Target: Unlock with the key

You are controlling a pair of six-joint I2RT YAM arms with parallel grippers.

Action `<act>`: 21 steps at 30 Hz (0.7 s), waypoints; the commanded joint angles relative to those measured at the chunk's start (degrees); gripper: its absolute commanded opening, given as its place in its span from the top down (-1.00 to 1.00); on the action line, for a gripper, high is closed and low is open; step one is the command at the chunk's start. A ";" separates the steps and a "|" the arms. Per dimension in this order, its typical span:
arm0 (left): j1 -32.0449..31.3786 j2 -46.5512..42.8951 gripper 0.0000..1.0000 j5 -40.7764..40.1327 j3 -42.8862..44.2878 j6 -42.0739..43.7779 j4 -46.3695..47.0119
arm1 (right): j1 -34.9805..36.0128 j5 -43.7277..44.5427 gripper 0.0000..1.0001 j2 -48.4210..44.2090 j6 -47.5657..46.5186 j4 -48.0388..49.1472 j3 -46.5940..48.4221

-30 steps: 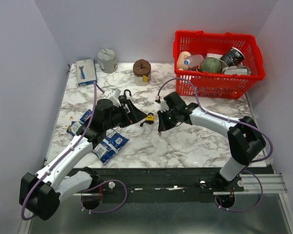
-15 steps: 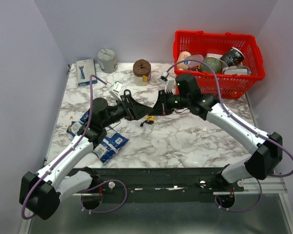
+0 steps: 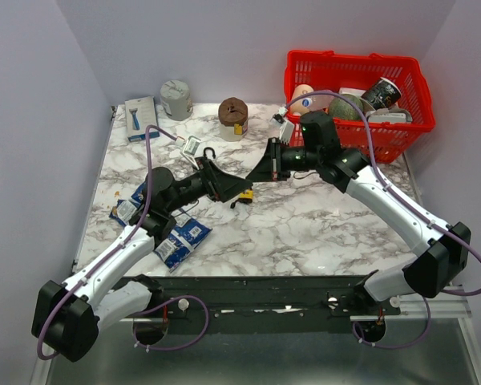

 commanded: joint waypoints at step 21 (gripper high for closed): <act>-2.51 2.08 -0.17 2.43 1.11 1.70 -2.79 | -3.19 -2.59 0.99 -3.29 4.19 -0.19 -0.38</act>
